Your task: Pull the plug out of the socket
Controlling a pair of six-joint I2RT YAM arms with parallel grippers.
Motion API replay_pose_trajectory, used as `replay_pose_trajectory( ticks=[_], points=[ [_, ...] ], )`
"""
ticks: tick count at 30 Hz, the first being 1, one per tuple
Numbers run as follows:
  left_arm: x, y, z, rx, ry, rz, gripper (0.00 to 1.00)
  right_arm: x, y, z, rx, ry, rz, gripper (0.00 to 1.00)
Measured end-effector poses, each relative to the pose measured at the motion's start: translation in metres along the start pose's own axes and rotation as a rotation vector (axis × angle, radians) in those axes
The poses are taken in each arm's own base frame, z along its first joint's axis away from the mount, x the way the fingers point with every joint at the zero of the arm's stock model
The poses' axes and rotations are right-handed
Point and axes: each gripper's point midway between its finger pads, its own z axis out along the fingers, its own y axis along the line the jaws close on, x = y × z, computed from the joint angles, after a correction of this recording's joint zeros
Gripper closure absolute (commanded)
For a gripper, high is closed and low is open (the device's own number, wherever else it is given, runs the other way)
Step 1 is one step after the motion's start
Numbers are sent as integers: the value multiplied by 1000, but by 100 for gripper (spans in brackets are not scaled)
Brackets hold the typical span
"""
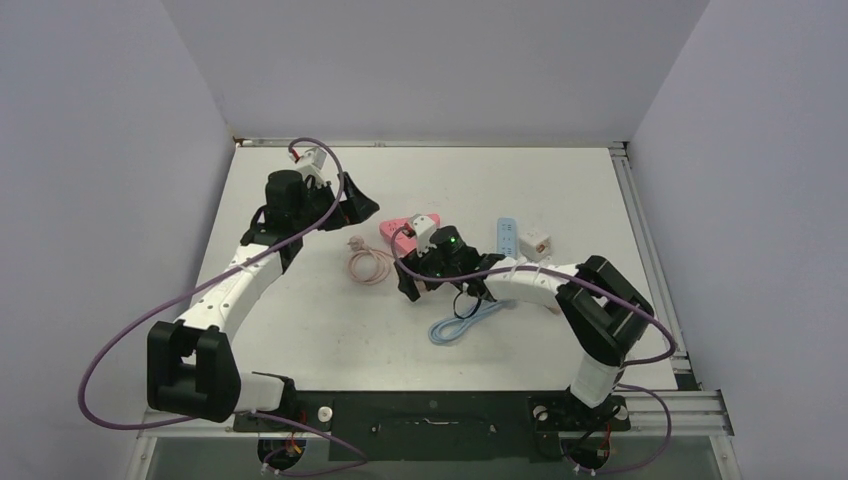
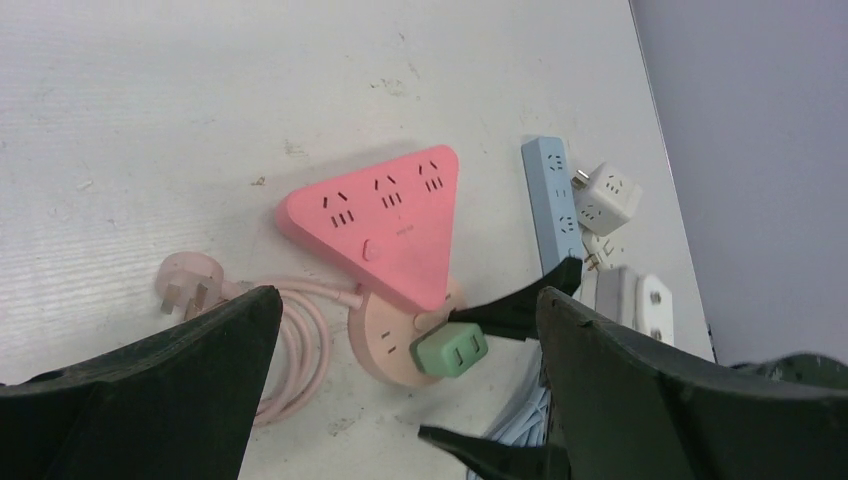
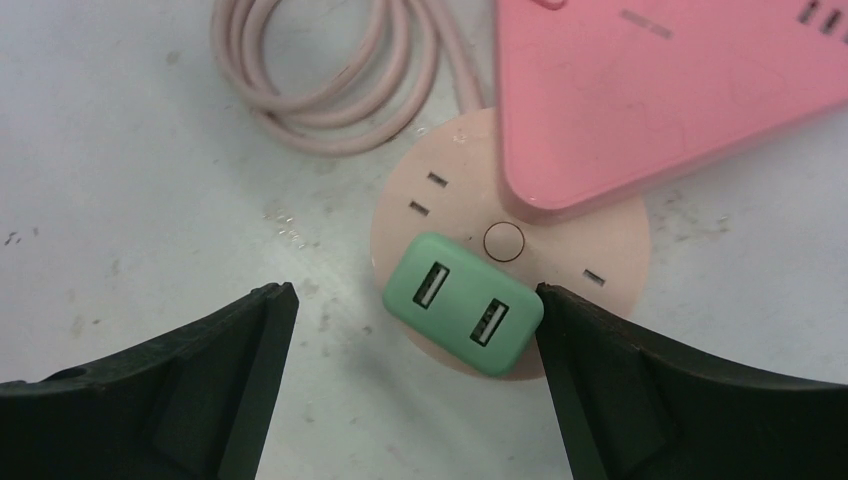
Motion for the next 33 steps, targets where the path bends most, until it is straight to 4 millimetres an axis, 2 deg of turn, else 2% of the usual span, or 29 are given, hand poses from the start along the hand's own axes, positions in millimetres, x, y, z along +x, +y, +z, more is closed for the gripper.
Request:
replay_pose_trajectory(
  ticks=[2,4,10,11,15,18,25,30,33],
  points=[
    [-1,-2,-1,7,-4,0,4,5,18,-6,1,22,-2,9],
    [-2,-3,-1,11,-6,1,4,5,26,-12,30,27,4,8],
    [-5,-9,-1,40,-14,0,4,-11,5,-27,161,-9,32,2],
    [-5,-10,-1,45,-13,-1,4,-17,3,-28,166,-18,30,5],
    [0,-9,5,59,9,-20,3,-35,5,-28,154,-36,27,7],
    [7,-4,11,50,35,-37,4,-40,11,-25,144,-38,30,7],
    [10,-3,14,52,49,-48,4,-12,27,-22,255,46,65,10],
    [10,-4,14,57,49,-56,3,-3,29,-20,359,68,84,23],
    [10,-5,13,60,50,-60,3,0,23,-17,408,73,100,28]
  ],
)
